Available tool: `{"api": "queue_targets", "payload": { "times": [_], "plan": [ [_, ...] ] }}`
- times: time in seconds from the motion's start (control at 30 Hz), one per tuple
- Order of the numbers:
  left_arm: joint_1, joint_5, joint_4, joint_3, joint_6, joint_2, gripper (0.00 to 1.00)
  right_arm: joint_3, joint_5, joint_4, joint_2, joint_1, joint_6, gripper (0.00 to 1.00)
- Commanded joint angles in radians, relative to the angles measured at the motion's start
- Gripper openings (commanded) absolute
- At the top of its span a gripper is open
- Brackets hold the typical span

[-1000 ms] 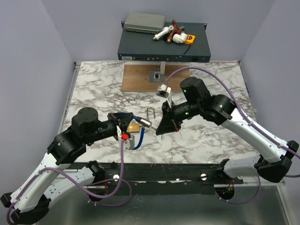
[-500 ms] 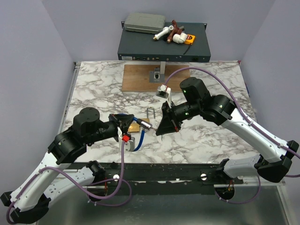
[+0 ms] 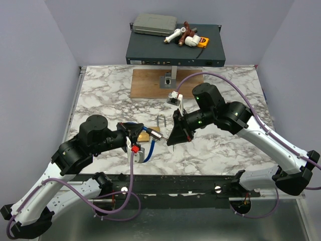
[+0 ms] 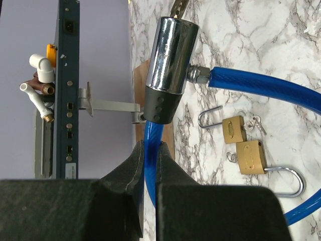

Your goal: Unlock with the key

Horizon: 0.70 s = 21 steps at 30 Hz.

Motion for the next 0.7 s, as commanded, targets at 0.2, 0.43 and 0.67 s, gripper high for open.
{"api": "queue_targets", "payload": {
  "times": [0.2,0.43,0.67],
  "plan": [
    [-0.017,0.036,0.023,0.04,0.03,-0.007,0.0,-0.012,0.052,-0.013,0.006,0.007,-0.001,0.01],
    [-0.017,0.028,0.021,0.034,0.038,-0.012,0.0,-0.027,0.067,-0.019,-0.008,0.006,0.001,0.01],
    [-0.018,0.029,0.018,0.032,0.043,-0.015,0.0,-0.038,0.07,-0.022,-0.013,0.006,0.002,0.01]
  ]
}}
